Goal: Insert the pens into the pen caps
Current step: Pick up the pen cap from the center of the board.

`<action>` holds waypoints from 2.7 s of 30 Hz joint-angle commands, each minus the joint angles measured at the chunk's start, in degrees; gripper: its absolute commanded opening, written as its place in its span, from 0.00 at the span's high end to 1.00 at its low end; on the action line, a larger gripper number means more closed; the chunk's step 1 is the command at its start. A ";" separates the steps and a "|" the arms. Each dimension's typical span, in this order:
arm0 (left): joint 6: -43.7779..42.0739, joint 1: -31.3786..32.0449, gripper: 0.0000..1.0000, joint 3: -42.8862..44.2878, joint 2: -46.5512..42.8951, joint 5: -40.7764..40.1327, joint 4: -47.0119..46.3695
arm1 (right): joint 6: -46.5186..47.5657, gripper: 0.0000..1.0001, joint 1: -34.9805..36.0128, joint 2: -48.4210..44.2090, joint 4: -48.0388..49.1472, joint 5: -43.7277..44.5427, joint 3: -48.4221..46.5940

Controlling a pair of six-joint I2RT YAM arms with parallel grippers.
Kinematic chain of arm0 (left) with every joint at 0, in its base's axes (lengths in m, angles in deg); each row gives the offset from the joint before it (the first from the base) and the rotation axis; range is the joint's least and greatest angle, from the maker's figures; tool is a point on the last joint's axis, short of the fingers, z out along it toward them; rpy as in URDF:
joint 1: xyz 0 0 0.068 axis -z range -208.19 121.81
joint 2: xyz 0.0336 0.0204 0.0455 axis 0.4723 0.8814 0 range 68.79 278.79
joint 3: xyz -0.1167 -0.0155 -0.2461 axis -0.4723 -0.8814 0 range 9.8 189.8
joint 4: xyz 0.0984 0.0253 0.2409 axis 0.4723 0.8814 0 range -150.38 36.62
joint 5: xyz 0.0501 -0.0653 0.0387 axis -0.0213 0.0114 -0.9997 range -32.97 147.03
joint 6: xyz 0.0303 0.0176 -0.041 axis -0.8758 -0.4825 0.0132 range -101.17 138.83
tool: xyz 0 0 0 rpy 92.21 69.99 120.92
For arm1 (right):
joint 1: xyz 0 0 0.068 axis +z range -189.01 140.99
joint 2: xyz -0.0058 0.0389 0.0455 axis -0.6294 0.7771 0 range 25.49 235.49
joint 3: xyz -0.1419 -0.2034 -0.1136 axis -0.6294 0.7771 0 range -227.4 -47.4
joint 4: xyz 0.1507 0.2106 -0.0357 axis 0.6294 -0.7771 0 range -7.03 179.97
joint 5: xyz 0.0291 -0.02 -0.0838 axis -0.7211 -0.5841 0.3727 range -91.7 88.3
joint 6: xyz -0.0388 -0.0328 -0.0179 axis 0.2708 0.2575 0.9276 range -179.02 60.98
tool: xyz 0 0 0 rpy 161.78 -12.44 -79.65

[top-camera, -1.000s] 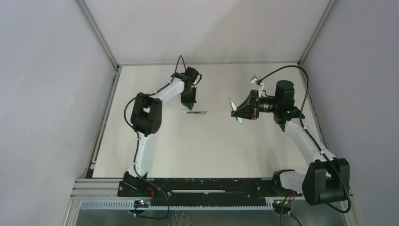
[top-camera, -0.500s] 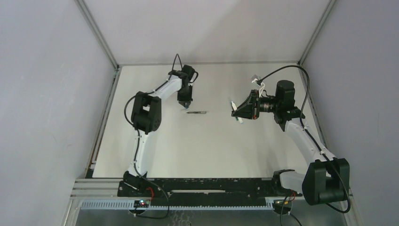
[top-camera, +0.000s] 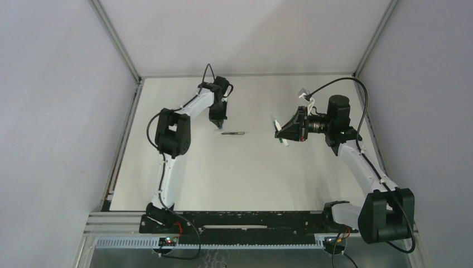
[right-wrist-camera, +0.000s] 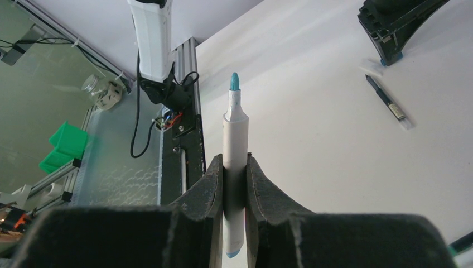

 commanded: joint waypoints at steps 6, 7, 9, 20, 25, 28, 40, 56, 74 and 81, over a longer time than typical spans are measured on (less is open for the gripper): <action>1.85 -2.04 1.00 -4.69 -10.59 0.83 -5.89 | 1.67 1.00 -0.31 -2.15 0.57 -1.11 -2.02; 2.16 -2.13 1.00 -6.20 -11.99 0.85 -7.17 | 1.70 1.00 -0.31 -2.27 0.56 -1.14 -2.02; 2.79 -2.25 1.00 -9.37 -14.96 0.74 -9.48 | 1.77 1.00 -0.29 -2.24 0.48 -1.20 -2.02; 4.60 0.47 1.00 -35.04 -31.97 5.84 -17.41 | 2.19 1.00 -0.16 -2.17 0.35 -1.55 -2.02; 6.62 5.89 1.00 -48.59 -35.58 2.74 -19.48 | 2.39 1.00 0.38 -2.00 0.20 -1.36 -1.97; 8.15 8.40 1.00 -52.40 -36.18 0.16 -20.92 | 2.50 1.00 0.56 -1.81 0.09 -1.24 -2.02; 7.91 11.10 0.88 -52.84 -31.61 -2.54 -18.71 | 2.57 1.00 0.66 -1.59 0.00 -1.16 -2.02; 1.26 10.83 0.75 -42.86 -21.52 -1.55 -7.53 | 2.28 1.00 0.20 -1.98 0.23 -1.57 -2.02; -2.30 9.36 0.75 -36.60 -15.30 0.83 -3.70 | 1.85 1.00 -0.26 -2.92 0.49 -1.91 -2.02; -2.40 9.07 0.78 -36.10 -15.12 0.52 -3.69 | 1.74 1.00 -0.34 -3.12 0.56 -2.06 -2.02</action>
